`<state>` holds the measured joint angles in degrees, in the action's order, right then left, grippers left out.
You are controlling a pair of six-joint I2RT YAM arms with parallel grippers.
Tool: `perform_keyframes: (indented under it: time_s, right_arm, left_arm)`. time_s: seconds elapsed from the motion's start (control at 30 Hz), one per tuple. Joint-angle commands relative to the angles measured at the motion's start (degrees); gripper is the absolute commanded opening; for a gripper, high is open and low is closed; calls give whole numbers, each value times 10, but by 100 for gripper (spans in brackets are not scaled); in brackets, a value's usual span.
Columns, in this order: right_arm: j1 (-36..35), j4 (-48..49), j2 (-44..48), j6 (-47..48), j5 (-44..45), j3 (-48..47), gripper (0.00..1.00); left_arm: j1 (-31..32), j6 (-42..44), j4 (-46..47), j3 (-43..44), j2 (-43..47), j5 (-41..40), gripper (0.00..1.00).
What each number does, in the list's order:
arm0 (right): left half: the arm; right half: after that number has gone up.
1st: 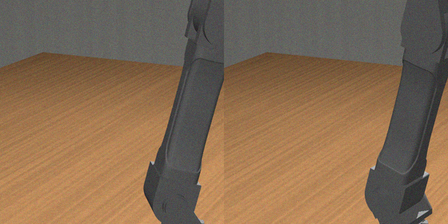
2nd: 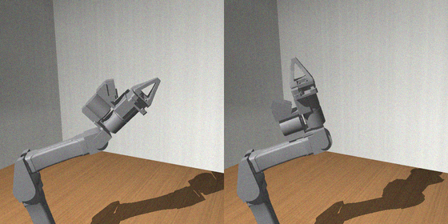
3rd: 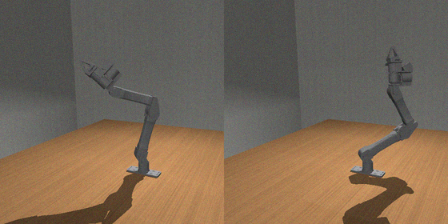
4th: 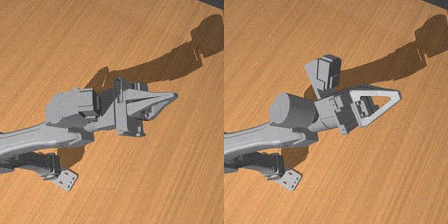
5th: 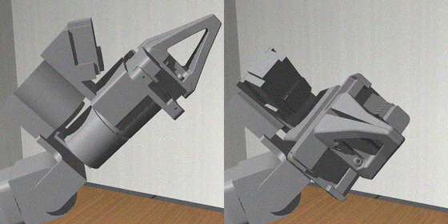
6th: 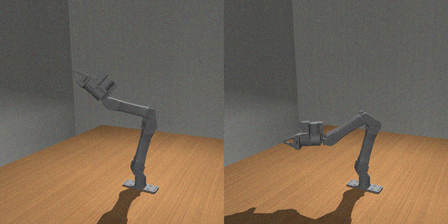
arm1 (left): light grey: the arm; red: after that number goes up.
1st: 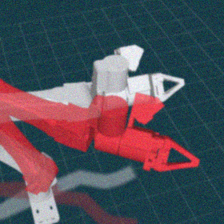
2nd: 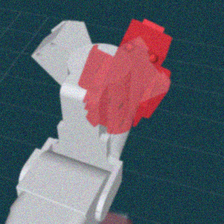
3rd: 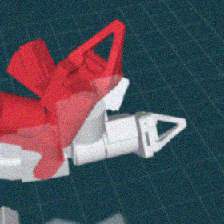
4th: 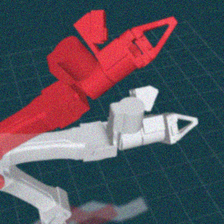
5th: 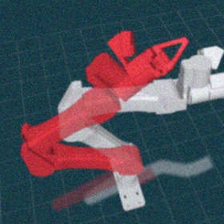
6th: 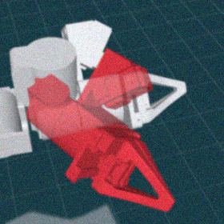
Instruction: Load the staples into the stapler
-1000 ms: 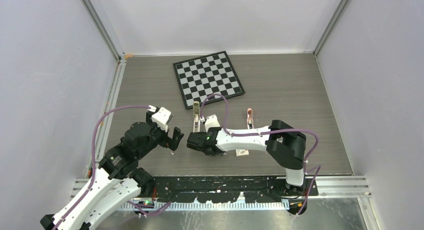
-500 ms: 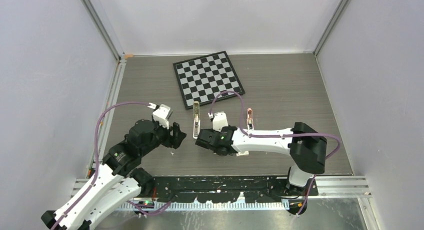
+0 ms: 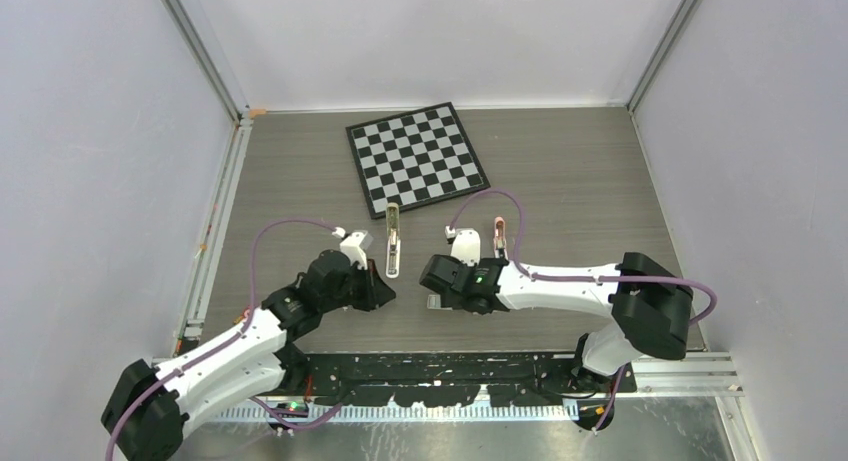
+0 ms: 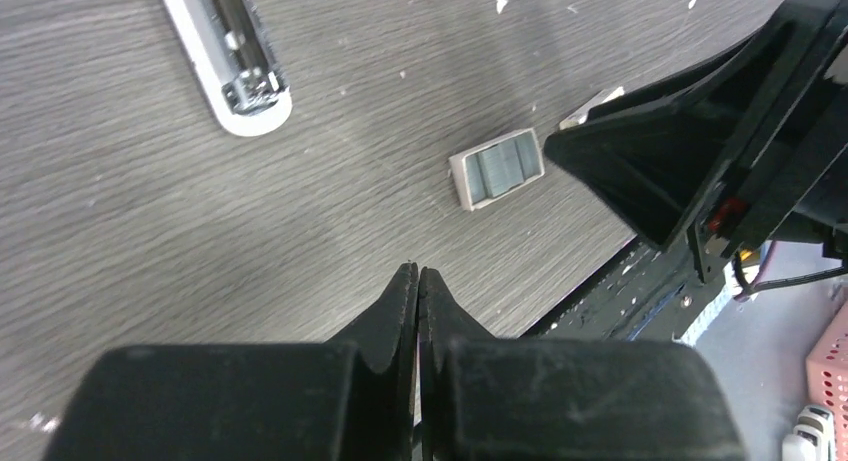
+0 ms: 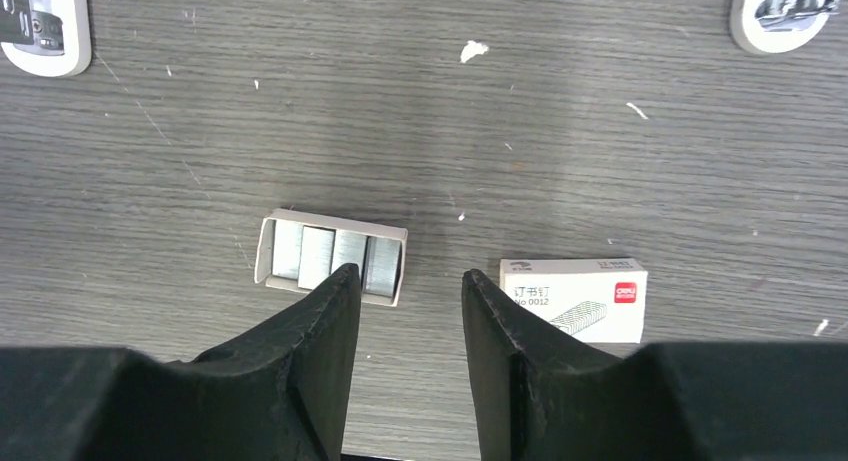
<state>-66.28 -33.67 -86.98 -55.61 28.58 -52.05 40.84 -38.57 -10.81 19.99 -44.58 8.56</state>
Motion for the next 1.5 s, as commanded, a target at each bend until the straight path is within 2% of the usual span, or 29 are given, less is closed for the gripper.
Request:
perform_keyframes:
  time_s: [0.0, 0.2, 0.33, 0.6, 0.77, 1.07, 1.17, 1.47]
  right_arm:
    - [9, 57, 25, -15, -20, 16, 45]
    - [35, 71, 33, -6, -31, 43, 31]
    - [43, 72, 48, -2, -27, 55, 27]
    - [54, 87, 33, 22, -49, 60, 27]
    - [56, 79, 16, 24, -51, 56, 27]
    - [60, 103, 13, 33, -69, 63, 27]
    - [62, 117, 21, 40, -72, 71, 27]
    - [68, 90, 83, 72, -63, 73, 33]
  left_arm:
    - [22, -31, 175, -28, -33, -30, 0]
    - [79, -17, 230, -34, -115, -102, 0]
    - [100, -22, 257, -28, -164, -129, 0]
    - [131, -31, 318, -8, -273, -146, 0]
    - [150, -40, 337, 3, -310, -147, 0]
    - [216, -71, 332, 8, -302, -181, 0]
    - [231, -74, 364, -2, -301, -189, 0]
    - [235, -98, 382, -20, -325, -223, 0]
